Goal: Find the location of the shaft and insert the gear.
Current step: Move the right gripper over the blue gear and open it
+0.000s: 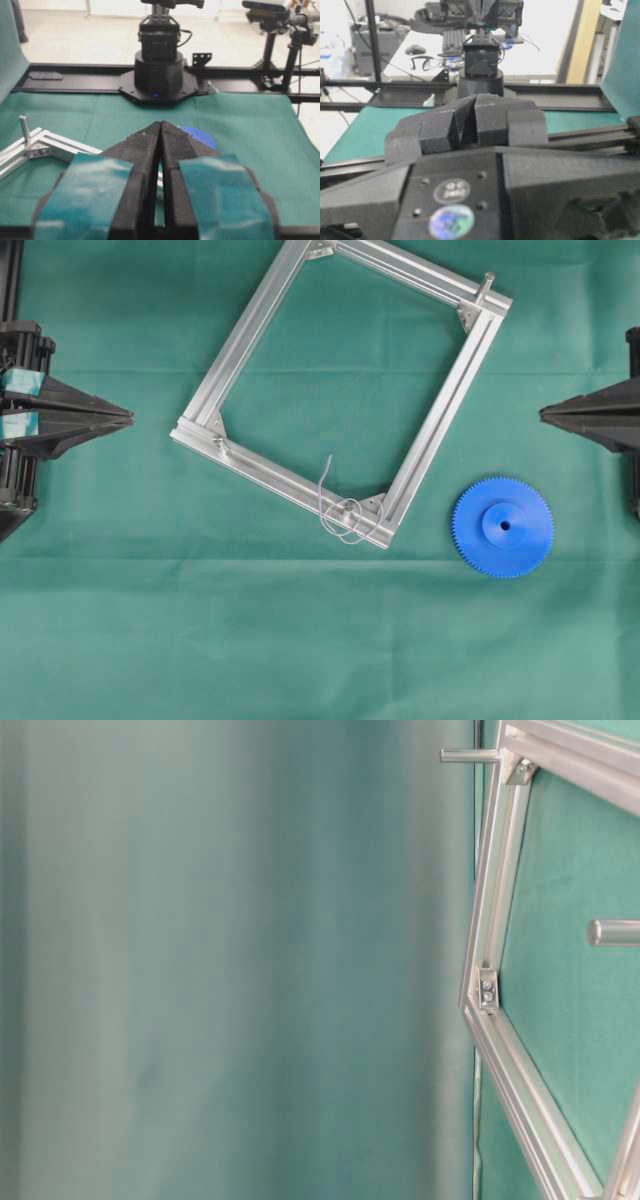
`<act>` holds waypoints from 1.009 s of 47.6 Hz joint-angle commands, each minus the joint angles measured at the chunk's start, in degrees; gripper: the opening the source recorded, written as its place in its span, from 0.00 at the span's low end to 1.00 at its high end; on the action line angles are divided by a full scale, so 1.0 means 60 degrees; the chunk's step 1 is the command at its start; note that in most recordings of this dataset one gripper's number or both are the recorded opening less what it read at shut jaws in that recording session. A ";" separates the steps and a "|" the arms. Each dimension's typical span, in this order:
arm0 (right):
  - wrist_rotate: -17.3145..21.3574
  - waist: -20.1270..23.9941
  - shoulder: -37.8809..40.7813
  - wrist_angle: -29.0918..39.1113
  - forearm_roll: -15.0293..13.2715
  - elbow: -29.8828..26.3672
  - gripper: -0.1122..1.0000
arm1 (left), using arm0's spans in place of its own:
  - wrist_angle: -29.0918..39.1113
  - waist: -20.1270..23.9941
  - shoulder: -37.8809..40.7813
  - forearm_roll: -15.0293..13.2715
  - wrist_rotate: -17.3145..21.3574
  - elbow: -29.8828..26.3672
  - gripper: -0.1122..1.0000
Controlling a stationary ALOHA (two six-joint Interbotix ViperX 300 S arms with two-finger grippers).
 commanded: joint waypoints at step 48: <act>0.0630 0.0088 0.0088 0.7119 0.0044 -0.1992 0.94 | 0.1069 0.0000 0.0132 -0.0132 0.0059 -0.0396 0.11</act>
